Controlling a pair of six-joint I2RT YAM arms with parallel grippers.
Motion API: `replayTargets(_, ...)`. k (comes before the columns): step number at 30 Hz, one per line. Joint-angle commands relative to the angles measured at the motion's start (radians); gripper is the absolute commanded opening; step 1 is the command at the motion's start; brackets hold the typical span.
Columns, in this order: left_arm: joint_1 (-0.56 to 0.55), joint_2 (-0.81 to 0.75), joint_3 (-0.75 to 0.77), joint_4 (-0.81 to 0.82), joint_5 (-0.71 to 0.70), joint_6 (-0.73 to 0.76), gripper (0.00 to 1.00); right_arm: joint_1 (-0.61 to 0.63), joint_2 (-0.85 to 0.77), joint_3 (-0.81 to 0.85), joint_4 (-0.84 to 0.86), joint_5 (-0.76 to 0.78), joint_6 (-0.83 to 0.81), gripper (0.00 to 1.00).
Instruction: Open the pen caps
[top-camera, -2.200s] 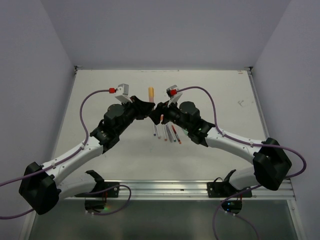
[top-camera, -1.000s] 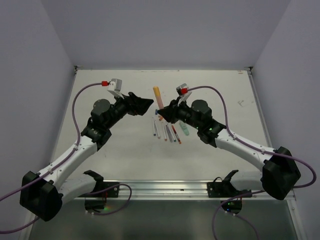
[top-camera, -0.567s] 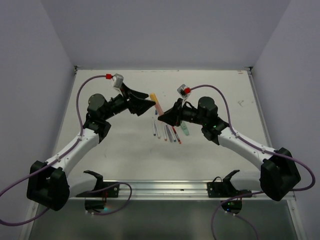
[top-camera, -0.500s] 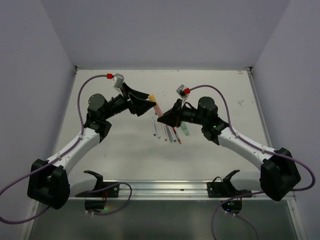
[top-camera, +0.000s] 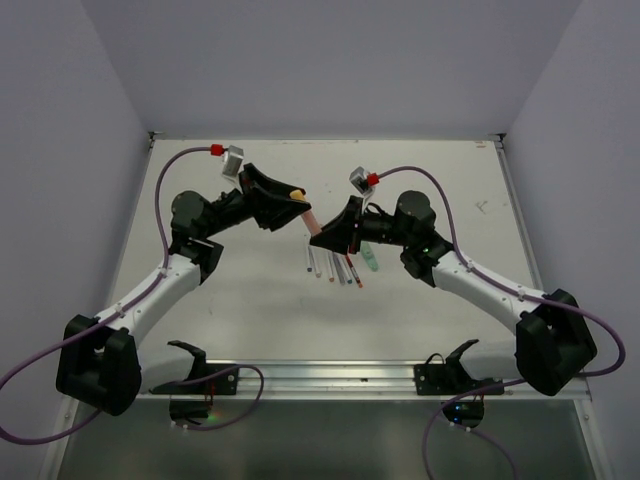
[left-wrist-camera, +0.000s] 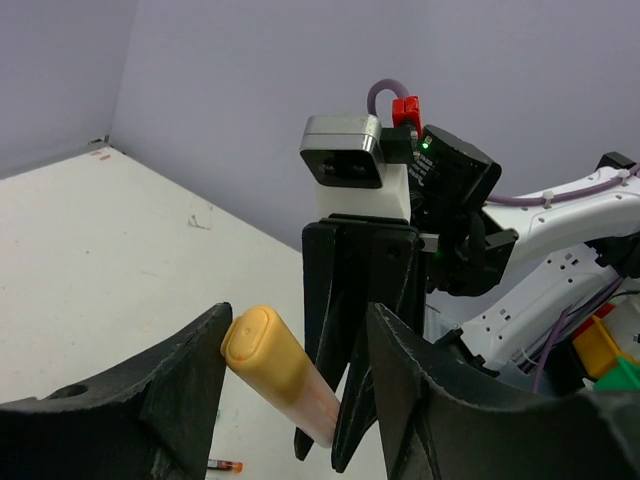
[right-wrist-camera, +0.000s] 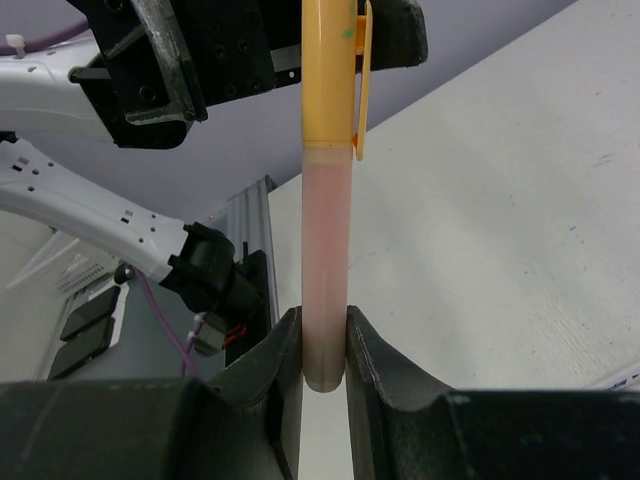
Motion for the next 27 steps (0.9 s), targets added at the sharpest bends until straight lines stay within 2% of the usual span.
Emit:
replayTargets(1, 0.007, 0.001, 0.001, 0.085, 0.033, -0.036, 0.59, -0.011, 0.006, 0.034, 0.093, -0.015, 0.038, 0.00)
replayTargets(8, 0.007, 0.007, -0.018, 0.123, 0.027, -0.070, 0.53, -0.013, 0.016, 0.034, 0.127, -0.017, 0.056, 0.00)
replayTargets(19, 0.007, 0.027, -0.021, 0.137, 0.029, -0.102, 0.55, -0.013, 0.029, 0.039, 0.167, -0.035, 0.079, 0.00)
replayTargets(23, 0.007, 0.025, -0.019, 0.154, 0.021, -0.116, 0.47, -0.013, 0.034, 0.033, 0.165, -0.035, 0.075, 0.00)
replayTargets(27, 0.007, 0.021, -0.021, 0.163, 0.013, -0.121, 0.34, -0.013, 0.040, 0.023, 0.165, -0.041, 0.073, 0.00)
